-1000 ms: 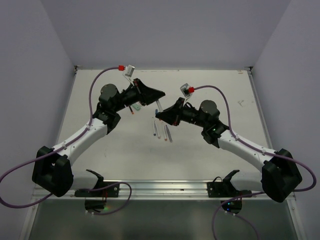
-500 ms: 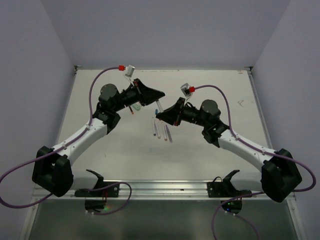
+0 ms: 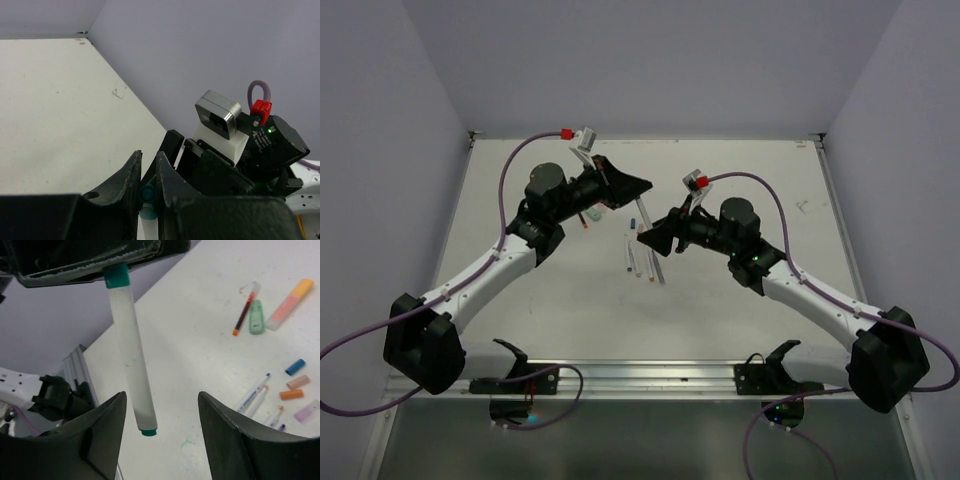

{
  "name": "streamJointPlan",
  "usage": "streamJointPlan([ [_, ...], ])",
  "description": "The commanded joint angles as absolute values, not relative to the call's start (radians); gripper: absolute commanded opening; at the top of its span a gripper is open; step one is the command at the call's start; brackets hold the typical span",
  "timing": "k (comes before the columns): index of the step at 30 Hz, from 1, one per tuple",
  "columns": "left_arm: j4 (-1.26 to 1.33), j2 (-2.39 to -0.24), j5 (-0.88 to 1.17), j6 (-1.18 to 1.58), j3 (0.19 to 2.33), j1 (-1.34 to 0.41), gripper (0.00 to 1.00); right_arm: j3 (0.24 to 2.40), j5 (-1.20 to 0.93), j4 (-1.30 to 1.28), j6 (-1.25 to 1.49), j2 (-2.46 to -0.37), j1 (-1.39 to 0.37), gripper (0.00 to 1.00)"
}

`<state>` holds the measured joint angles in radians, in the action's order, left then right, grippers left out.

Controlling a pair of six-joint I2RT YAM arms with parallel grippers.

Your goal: Open the pen caps

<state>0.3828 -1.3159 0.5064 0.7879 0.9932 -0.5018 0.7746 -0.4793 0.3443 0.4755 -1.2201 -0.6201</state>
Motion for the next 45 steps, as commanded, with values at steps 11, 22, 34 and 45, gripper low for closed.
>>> streamJointPlan([
  [11,0.164,-1.292,0.18,0.678,1.112,-0.612,0.0,0.946,-0.058,0.049,0.137,-1.173,-0.764,0.68],
  [22,0.144,-1.293,0.126,0.67,1.118,-0.637,0.0,0.983,0.025,0.087,0.084,-1.232,-0.816,0.48],
  [34,0.17,-1.287,0.06,0.683,1.112,-0.64,0.0,0.934,0.025,0.104,0.095,-1.246,-0.818,0.0],
  [45,0.253,-1.287,-0.129,0.683,1.201,-0.623,0.0,0.72,0.02,0.098,0.11,-1.187,-0.818,0.0],
])
